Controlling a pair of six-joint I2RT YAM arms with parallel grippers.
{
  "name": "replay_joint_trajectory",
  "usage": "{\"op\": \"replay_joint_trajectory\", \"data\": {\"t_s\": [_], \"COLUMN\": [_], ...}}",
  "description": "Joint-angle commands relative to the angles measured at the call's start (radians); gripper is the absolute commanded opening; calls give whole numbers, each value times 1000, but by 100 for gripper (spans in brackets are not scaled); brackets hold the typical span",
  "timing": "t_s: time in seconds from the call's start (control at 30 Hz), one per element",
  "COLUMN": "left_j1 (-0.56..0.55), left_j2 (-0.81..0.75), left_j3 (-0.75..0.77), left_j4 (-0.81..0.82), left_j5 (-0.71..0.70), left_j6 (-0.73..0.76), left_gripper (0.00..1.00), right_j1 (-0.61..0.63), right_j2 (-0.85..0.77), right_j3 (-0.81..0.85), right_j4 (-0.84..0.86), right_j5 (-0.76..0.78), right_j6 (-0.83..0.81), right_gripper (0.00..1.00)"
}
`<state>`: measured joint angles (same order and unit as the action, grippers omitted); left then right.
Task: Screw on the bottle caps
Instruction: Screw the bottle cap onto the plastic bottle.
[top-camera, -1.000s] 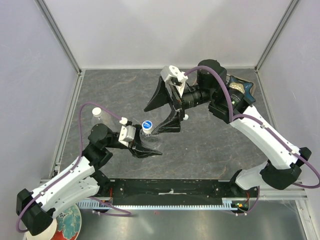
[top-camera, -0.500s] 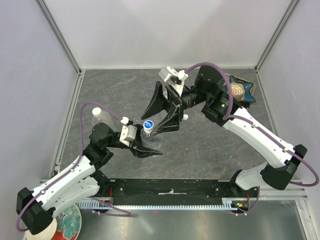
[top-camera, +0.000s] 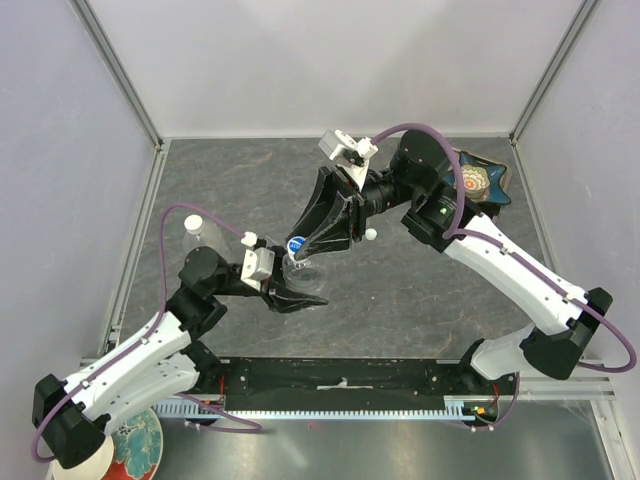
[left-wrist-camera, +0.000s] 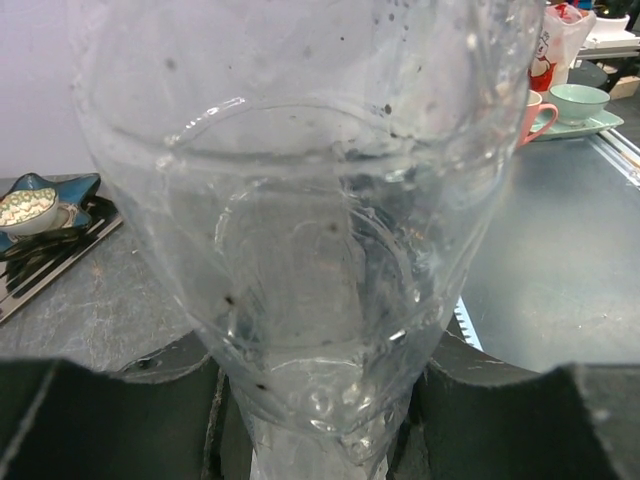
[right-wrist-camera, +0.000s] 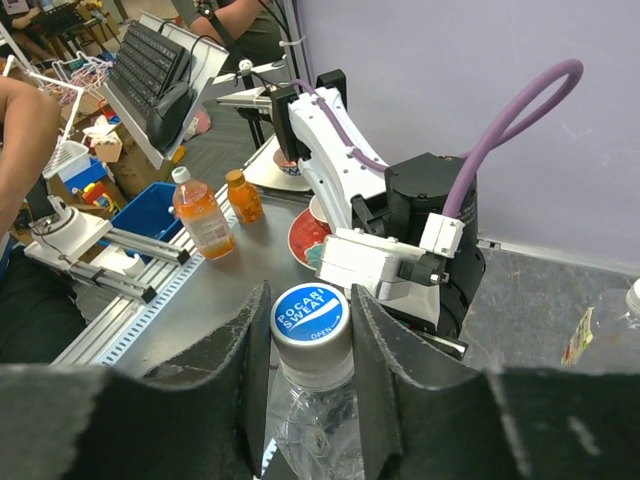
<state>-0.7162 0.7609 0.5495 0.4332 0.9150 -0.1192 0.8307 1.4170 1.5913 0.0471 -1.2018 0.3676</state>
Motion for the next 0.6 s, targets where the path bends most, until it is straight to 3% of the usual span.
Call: {"op": "replay_joint_trajectory", "data": {"t_s": [0.0, 0.03, 0.07, 0.1, 0.17, 0.37, 0.57], "left_j1": [6, 8, 9, 12, 17, 37, 54], "left_j2": [-14, -17, -18, -23, -28, -51, -80], "left_j3": [33, 35, 35, 35, 35, 35, 24], "left_j4": [53, 55, 55, 58, 62, 73, 67], "left_j5": [-96, -111, -128, -169, -223, -432, -597], "left_j6": [-37, -37, -39, -42, -45, -14, 33], "left_gripper": [2, 2, 2, 2, 2, 2, 2], "right_j1": [2, 1, 2, 2, 2, 2, 5], "right_j2": [2, 10, 16, 26, 45, 39, 37], "right_j3": [-4, 16, 38, 83, 104, 30, -60], "right_j4": [-45, -102, -262, -344, -477, -510, -442], "right_j5": [-19, -4, 46, 85, 192, 451, 717], "right_j6": [-59, -100, -155, -277, -338, -351, -248], "right_gripper": [32, 27, 15, 10, 2, 0, 0]}}
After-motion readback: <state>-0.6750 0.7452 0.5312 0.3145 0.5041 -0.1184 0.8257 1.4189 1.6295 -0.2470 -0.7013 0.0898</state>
